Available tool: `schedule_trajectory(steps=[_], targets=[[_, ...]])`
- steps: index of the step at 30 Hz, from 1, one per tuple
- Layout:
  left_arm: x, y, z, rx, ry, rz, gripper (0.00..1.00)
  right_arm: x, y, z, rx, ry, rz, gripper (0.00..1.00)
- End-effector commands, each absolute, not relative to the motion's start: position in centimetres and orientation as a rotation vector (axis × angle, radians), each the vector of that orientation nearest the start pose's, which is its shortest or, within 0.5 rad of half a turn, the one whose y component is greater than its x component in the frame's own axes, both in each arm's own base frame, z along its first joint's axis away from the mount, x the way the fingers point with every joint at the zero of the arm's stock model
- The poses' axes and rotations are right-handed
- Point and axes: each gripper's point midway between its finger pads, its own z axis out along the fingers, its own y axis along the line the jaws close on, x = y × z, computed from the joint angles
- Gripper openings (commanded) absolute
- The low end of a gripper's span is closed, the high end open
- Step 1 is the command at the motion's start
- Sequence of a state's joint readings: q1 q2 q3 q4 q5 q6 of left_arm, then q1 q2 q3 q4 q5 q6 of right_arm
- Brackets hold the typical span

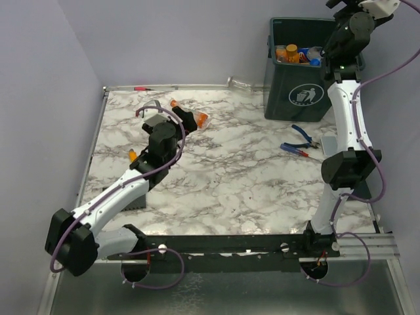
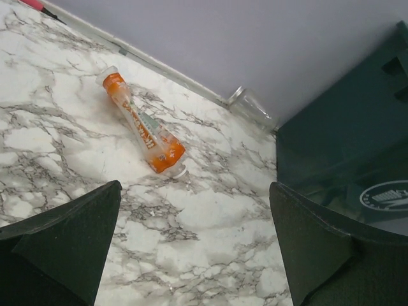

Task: Put the plastic bottles in the bin
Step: Place the plastic bottle in the trash bin, then pick up the plastic bottle at the center of the board.

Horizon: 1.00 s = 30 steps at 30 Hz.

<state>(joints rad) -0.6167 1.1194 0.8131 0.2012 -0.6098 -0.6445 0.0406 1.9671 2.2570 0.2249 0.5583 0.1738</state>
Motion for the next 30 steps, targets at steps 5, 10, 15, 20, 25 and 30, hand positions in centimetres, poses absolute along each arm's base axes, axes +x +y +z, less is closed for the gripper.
schedule_trajectory(steps=[5,10,15,20,25,30], targets=[[42.9,-16.2,25.3,-0.653,1.729,-0.536,0.99,48.9,4.3,64.7,0.439,0.921,0.235,1.0],[47.8,-14.0,20.9,-0.743,1.808,-0.454,0.99,44.6,12.9,60.8,0.308,1.068,0.449,1.0],[51.3,-13.6,16.7,-0.779,1.916,-0.442,0.99,40.6,18.3,52.4,0.204,1.246,0.668,1.0],[54.4,-14.7,14.9,-0.758,1.959,-0.493,0.99,36.5,21.6,44.6,0.107,1.409,0.814,0.99],[56.1,-15.4,11.6,-0.83,2.009,-0.526,0.99,33.2,22.3,38.3,0.071,1.559,0.89,0.97],[57.8,-15.4,9.7,-0.894,2.002,-0.522,0.88,30.7,21.5,34.4,0.073,1.624,0.91,0.97]])
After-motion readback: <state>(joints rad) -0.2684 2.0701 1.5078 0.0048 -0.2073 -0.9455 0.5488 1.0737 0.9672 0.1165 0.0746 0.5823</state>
